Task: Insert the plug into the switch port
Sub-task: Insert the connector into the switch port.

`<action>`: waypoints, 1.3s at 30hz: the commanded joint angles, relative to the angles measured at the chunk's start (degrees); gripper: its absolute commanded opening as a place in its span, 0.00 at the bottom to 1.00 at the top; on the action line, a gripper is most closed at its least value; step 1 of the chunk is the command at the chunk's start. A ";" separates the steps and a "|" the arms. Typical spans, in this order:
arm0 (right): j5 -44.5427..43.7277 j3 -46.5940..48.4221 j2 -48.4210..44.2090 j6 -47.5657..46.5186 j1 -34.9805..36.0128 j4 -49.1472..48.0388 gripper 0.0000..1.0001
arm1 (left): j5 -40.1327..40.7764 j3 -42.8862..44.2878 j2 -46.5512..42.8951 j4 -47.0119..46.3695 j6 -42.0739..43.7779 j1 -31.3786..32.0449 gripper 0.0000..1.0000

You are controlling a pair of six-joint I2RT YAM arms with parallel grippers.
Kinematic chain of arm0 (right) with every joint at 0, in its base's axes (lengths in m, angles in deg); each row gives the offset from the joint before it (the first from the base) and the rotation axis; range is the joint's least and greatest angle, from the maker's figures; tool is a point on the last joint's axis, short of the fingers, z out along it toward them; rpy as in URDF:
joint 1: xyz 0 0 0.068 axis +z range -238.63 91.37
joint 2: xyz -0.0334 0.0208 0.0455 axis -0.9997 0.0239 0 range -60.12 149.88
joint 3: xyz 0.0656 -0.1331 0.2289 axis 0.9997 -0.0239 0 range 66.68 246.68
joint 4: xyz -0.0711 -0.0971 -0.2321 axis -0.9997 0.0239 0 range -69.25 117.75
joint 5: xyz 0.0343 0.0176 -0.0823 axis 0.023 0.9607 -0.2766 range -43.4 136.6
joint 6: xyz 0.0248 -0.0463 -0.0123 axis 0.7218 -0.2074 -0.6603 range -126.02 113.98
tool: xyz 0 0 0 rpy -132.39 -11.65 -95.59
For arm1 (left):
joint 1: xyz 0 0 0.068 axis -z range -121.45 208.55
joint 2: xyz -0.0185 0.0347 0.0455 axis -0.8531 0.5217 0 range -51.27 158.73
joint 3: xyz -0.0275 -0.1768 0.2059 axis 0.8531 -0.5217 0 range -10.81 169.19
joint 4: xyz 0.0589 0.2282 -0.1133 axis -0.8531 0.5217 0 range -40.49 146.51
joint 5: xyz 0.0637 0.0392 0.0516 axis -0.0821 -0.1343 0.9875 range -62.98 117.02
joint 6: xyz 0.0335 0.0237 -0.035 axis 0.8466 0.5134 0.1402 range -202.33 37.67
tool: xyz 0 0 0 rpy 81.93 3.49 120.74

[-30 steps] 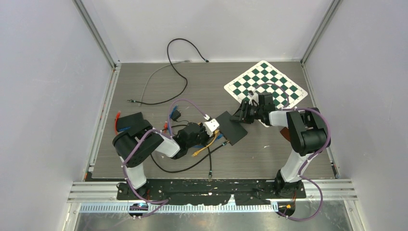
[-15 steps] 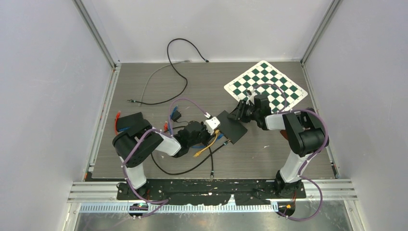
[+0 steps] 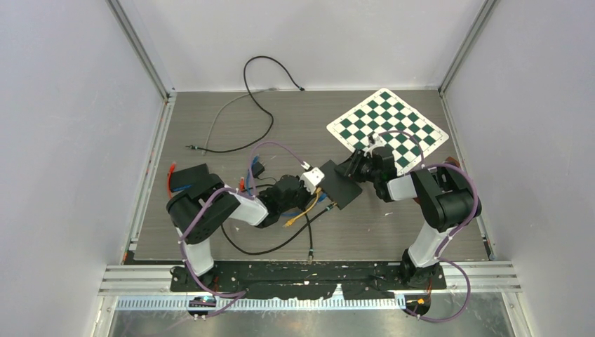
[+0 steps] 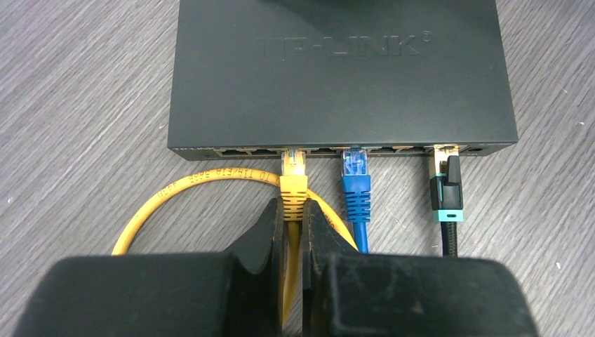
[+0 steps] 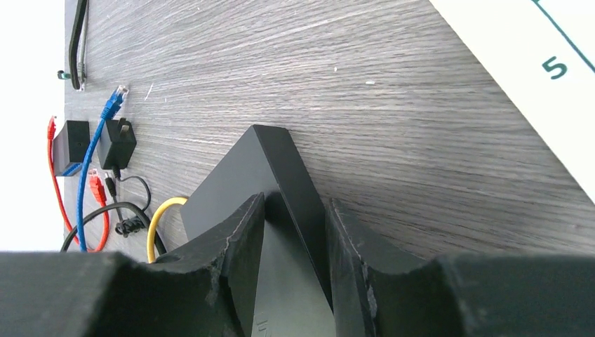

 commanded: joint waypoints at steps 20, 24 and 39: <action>16.70 13.83 0.10 -1.68 2.42 29.19 0.60 | -1.13 3.81 -5.67 12.74 6.73 -0.73 0.18; 15.63 18.87 -0.62 -5.44 -1.27 34.56 0.62 | -1.46 0.86 -8.57 12.90 6.73 -0.73 0.30; 19.15 27.63 4.40 -25.09 -2.75 52.04 0.60 | -0.91 0.77 -8.29 16.75 7.48 -0.91 0.35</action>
